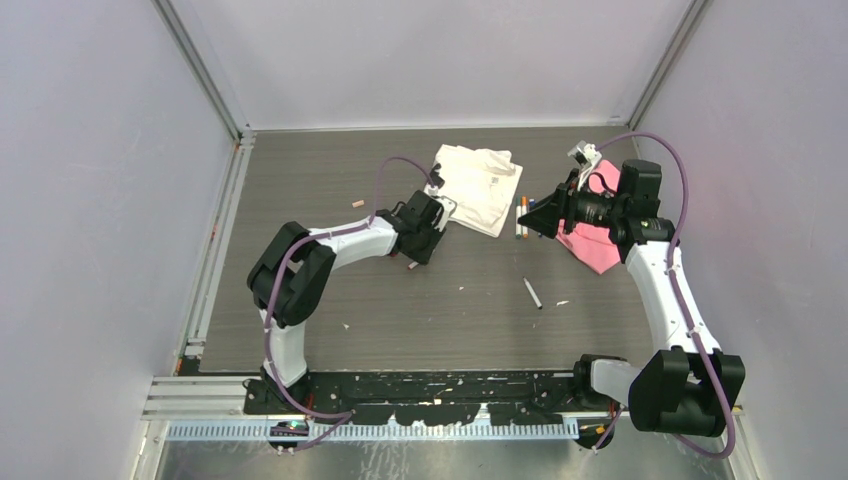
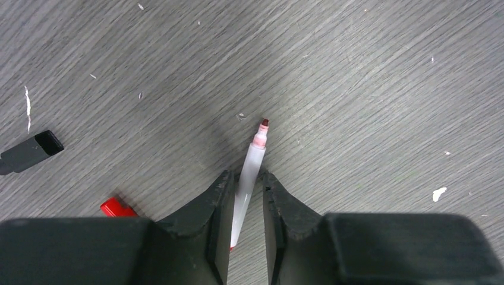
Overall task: Insert the pens into the pen caps
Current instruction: Pick up the pen from the center of the board.
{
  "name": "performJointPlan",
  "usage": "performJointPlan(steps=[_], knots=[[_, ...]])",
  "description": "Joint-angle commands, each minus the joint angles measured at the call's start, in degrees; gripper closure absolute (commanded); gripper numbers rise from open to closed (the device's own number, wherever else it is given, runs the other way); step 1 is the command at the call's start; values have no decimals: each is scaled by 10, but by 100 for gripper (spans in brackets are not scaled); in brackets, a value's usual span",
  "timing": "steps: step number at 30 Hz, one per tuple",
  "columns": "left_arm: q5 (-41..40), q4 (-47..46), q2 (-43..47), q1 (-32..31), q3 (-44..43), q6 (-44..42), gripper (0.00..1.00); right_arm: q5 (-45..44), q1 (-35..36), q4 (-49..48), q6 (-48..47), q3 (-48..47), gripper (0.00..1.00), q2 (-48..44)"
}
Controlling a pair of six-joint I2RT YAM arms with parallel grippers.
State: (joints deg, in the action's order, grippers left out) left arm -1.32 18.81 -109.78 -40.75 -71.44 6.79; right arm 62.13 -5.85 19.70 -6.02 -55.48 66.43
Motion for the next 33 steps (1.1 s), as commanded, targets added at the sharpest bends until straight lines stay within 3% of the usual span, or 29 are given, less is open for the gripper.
performJointPlan(steps=[1,9,33], knots=[[2,24,-5,1,-13,-6,77,4,0,-21,4,-2,37,-6],[-3,32,-11,0,-15,-2,99,7,0,-24,7,0,37,-6],[-62,-65,76,-22,91,10,99,19,0,-48,23,11,37,-9]])
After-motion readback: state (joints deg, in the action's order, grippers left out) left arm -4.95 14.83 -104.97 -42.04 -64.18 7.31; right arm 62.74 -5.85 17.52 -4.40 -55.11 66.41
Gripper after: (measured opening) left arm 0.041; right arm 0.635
